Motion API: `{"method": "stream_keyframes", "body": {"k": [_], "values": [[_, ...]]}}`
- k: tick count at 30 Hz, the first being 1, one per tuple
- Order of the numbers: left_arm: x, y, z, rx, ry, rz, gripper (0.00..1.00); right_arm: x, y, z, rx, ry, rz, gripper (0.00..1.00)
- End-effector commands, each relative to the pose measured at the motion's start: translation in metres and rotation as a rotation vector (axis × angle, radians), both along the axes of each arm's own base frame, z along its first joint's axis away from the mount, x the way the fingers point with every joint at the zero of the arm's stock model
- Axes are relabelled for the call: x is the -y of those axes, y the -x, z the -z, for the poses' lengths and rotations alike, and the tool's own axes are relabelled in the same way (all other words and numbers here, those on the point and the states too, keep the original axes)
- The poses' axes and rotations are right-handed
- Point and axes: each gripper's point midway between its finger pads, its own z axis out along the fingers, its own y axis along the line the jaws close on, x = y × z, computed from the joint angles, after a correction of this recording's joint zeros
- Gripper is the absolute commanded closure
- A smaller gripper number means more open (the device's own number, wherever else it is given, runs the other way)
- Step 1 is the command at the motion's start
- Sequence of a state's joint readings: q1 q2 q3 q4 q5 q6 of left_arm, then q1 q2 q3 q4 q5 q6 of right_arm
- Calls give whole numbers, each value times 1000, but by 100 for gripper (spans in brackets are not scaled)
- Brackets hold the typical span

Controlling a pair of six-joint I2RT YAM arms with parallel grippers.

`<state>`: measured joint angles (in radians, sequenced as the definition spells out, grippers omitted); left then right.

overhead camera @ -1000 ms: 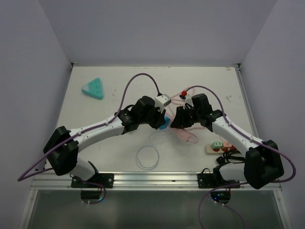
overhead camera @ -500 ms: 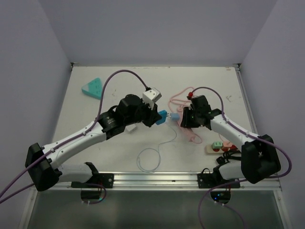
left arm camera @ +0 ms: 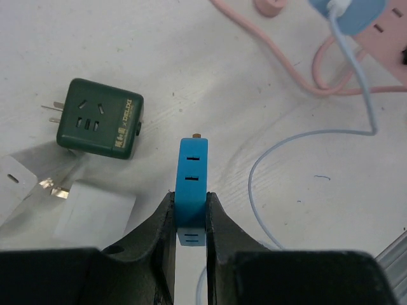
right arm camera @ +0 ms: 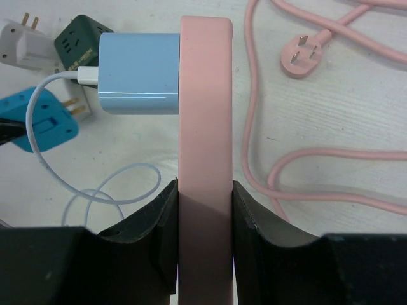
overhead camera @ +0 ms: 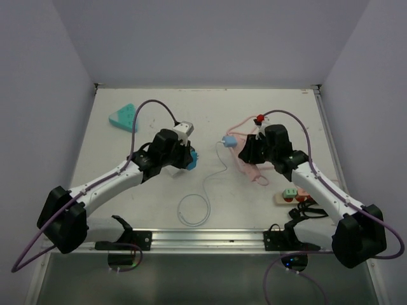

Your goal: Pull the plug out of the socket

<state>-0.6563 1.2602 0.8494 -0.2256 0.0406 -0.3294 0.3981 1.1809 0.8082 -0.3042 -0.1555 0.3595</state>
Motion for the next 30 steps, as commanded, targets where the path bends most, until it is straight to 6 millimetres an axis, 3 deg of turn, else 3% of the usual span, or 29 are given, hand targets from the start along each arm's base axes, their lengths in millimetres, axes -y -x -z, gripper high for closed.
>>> {"method": "stream_keyframes", "body": {"k": [1, 6, 12, 16, 21, 23, 25, 30], "values": [[13, -5, 14, -9, 31, 23, 100, -9, -6, -30, 127, -58, -49, 100], [14, -14, 46, -30, -9, 9, 100, -11, 2, -33, 137, -72, -85, 100], [4, -46, 65, -11, -92, -80, 100, -13, 6, -31, 126, -75, -106, 100], [-11, -71, 68, -1, -123, -163, 100, -13, 9, -31, 125, -77, -117, 100], [-20, -87, 65, 12, -142, -203, 100, -13, 13, -32, 126, -74, -135, 100], [-19, -86, 61, 13, -138, -197, 94, -13, 14, -31, 126, -70, -140, 100], [-17, -83, 55, 10, -123, -185, 79, -12, 15, -32, 133, -68, -144, 100], [-14, -73, 34, 13, -59, -173, 59, -13, 17, -32, 131, -72, -153, 100]]}}
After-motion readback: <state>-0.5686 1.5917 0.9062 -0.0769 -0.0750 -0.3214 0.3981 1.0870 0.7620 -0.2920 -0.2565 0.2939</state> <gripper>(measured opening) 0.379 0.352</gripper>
